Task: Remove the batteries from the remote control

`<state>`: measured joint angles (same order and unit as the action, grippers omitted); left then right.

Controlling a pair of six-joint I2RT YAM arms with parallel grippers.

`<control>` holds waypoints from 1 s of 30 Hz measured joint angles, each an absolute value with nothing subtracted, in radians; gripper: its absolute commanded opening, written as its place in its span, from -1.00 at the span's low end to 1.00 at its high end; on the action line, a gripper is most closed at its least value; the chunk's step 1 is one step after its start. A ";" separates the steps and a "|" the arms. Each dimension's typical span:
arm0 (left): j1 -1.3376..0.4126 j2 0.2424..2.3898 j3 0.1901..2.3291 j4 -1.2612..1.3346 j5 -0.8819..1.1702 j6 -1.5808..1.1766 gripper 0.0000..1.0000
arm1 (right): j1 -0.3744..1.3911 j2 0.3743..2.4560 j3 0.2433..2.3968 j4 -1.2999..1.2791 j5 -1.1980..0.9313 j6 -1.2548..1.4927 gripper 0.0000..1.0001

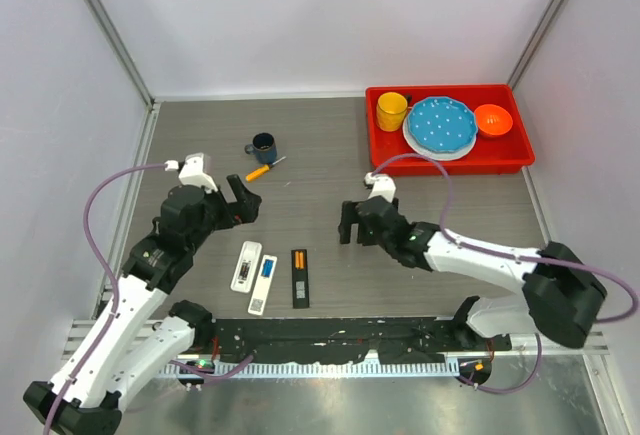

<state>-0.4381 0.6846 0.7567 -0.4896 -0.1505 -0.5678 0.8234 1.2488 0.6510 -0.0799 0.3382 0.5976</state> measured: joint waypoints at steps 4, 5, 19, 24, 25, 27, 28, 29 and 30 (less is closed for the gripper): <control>-0.438 0.721 0.811 -0.530 -0.121 -0.539 0.99 | 0.930 1.406 0.725 -0.084 0.353 0.580 0.87; -0.438 0.734 0.828 -0.544 -0.120 -0.530 0.99 | 0.945 1.451 0.761 -0.086 0.353 0.571 0.87; -0.437 0.706 0.965 -0.626 -0.180 -0.348 0.99 | 0.952 2.012 1.395 -0.027 0.218 0.364 0.49; -0.426 0.648 0.916 -0.630 -0.284 -0.327 0.99 | 0.904 2.122 1.527 0.006 0.119 0.374 0.40; -0.425 0.624 0.900 -0.635 -0.307 -0.325 0.99 | 0.897 2.141 1.550 0.009 0.103 0.377 0.40; -0.425 0.585 0.884 -0.644 -0.340 -0.324 0.99 | 0.886 2.178 1.597 0.017 0.086 0.385 0.34; -0.425 0.570 0.882 -0.648 -0.354 -0.324 1.00 | 0.880 2.201 1.627 0.021 0.080 0.390 0.34; -0.424 0.554 0.882 -0.648 -0.366 -0.324 0.99 | 0.876 2.222 1.654 0.025 0.078 0.393 0.33; -0.424 0.544 0.882 -0.647 -0.377 -0.324 1.00 | 0.873 2.237 1.675 0.027 0.076 0.397 0.32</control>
<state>-0.4240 0.5438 0.8822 -0.6472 -0.3767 -0.3244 0.8734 2.2368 1.6749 0.0273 0.0757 0.3965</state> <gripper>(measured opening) 0.996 0.676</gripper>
